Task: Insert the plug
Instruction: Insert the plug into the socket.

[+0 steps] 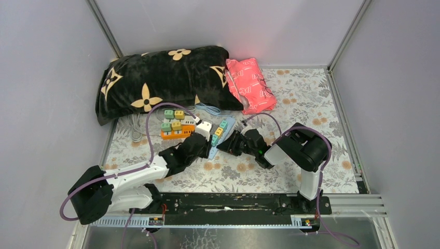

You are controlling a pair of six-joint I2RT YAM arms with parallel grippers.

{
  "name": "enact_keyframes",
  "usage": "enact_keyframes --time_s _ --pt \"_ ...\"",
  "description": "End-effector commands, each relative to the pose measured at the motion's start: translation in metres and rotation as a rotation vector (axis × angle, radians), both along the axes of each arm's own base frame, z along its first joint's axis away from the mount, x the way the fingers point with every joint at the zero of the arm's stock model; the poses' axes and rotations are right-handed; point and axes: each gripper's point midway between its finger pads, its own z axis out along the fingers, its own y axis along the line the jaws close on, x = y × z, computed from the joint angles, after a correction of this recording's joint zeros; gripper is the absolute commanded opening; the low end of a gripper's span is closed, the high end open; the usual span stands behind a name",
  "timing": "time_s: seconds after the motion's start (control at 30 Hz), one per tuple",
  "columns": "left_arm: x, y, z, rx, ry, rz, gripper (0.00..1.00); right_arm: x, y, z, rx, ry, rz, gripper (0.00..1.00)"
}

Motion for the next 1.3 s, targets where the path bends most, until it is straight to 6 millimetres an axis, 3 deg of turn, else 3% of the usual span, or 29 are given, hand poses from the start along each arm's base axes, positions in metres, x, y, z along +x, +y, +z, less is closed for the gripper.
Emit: enact_keyframes --time_s 0.0,0.37,0.93,1.27 --pt "0.009 -0.010 0.011 -0.042 -0.068 -0.012 0.00 -0.015 -0.021 -0.044 -0.175 0.078 -0.003 0.36" --pt "0.008 -0.017 0.010 -0.047 -0.075 -0.053 0.00 -0.015 -0.020 -0.044 -0.180 0.075 0.005 0.36" --pt "-0.001 -0.013 -0.001 -0.001 -0.027 -0.029 0.00 -0.014 -0.021 -0.044 -0.186 0.071 0.000 0.36" --pt "0.003 -0.004 0.006 0.032 -0.043 0.027 0.00 -0.015 -0.021 -0.045 -0.186 0.071 0.003 0.36"
